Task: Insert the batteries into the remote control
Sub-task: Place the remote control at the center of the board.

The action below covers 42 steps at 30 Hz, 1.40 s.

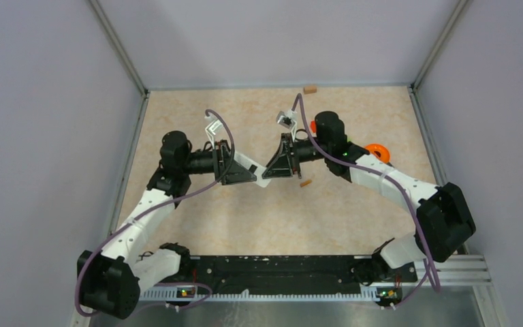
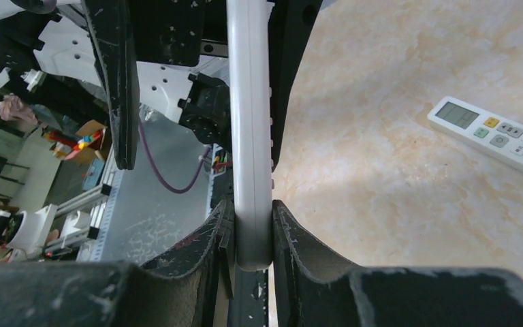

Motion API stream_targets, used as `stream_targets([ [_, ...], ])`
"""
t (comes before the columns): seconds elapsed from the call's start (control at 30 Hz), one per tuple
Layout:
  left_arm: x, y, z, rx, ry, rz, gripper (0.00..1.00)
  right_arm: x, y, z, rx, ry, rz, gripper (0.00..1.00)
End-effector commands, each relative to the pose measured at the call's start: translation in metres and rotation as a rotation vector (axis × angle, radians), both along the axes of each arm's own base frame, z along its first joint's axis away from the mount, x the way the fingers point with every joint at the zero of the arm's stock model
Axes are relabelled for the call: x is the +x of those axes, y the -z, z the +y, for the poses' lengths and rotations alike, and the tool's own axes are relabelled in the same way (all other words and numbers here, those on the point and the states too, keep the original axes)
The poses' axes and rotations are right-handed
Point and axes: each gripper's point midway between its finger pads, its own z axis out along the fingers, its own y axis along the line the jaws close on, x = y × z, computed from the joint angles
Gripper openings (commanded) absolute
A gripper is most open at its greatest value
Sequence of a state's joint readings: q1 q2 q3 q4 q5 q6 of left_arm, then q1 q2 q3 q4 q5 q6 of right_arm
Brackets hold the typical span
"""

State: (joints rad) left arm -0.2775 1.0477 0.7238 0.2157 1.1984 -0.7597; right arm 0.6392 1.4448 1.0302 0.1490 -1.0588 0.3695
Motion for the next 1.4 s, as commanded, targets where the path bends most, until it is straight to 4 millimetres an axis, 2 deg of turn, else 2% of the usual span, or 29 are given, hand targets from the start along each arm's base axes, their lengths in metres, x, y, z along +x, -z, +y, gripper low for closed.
stream_targets([
  [0.0, 0.004, -0.022, -0.001, 0.009, -0.055, -0.127, 0.83, 0.023, -0.035, 0.004, 0.052, 0.134, -0.150, 0.00],
  [0.1, 0.018, -0.020, 0.004, 0.051, -0.157, -0.145, 0.98, 0.033, -0.037, -0.003, 0.023, 0.228, -0.189, 0.00],
  [0.23, 0.048, -0.014, 0.023, 0.135, -0.397, -0.134, 0.99, 0.057, -0.028, -0.025, -0.084, 0.421, -0.226, 0.00],
  [0.33, 0.074, -0.001, 0.052, 0.224, -0.634, -0.109, 0.99, 0.082, -0.015, -0.053, -0.202, 0.612, -0.273, 0.00],
  [0.4, 0.087, 0.008, 0.073, 0.280, -0.776, -0.088, 0.99, 0.105, 0.002, -0.080, -0.330, 0.766, -0.319, 0.00],
  [0.47, 0.094, 0.016, 0.089, 0.318, -0.881, -0.068, 0.99, 0.133, 0.027, -0.116, -0.509, 0.969, -0.352, 0.00],
  [0.53, 0.096, 0.019, 0.097, 0.335, -0.933, -0.057, 0.99, 0.152, 0.049, -0.144, -0.660, 1.101, -0.393, 0.00],
  [0.7, 0.098, 0.027, 0.110, 0.372, -1.004, -0.032, 0.99, 0.182, 0.090, -0.182, -0.927, 1.233, -0.511, 0.00],
  [0.8, 0.098, 0.033, 0.111, 0.386, -1.005, -0.020, 0.99, 0.194, 0.107, -0.192, -1.012, 1.277, -0.548, 0.00],
  [0.97, 0.098, 0.046, 0.105, 0.413, -0.961, 0.017, 0.99, 0.208, 0.130, -0.188, -1.056, 1.263, -0.565, 0.00],
  [1.17, 0.099, 0.050, 0.097, 0.404, -0.917, 0.041, 0.99, 0.216, 0.159, -0.186, -1.126, 1.225, -0.572, 0.00],
  [1.37, 0.100, 0.052, 0.097, 0.405, -0.919, 0.043, 0.99, 0.221, 0.171, -0.200, -1.233, 1.264, -0.605, 0.00],
])
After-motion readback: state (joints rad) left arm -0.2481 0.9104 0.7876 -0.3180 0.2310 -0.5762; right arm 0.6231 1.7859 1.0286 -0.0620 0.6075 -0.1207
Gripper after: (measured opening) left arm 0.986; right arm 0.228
